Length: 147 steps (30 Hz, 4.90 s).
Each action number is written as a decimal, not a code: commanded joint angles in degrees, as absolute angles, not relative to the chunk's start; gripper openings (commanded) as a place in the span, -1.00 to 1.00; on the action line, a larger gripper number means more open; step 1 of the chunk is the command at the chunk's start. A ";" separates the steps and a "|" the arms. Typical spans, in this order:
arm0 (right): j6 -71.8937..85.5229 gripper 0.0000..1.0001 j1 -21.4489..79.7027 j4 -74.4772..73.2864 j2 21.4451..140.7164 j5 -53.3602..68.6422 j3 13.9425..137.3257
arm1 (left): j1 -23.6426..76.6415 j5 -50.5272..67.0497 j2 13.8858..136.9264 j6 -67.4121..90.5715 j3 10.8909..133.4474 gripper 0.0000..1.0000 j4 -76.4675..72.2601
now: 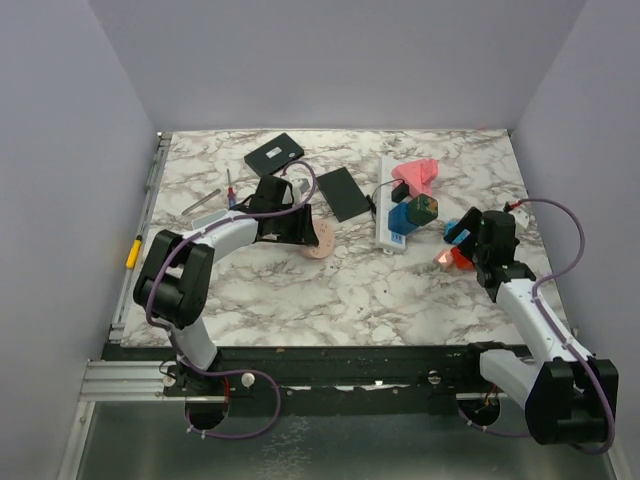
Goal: Pull the plug off the socket
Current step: Place the plug at the center of the board, then place the socket at the center of the board, then move the socket to the center of the board.
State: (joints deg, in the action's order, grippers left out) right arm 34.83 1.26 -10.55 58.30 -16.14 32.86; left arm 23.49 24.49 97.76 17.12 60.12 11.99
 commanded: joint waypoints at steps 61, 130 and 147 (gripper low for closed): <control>33.68 1.00 30.53 -7.91 88.63 -22.10 47.60 | 23.48 6.63 85.80 12.91 57.13 0.61 13.81; 50.51 0.62 58.58 -32.25 97.70 -30.03 58.61 | 23.51 9.69 85.95 14.07 57.23 0.63 14.02; 43.97 1.00 59.93 -31.15 82.09 -32.95 57.83 | 23.47 8.74 85.60 13.75 57.04 0.65 14.06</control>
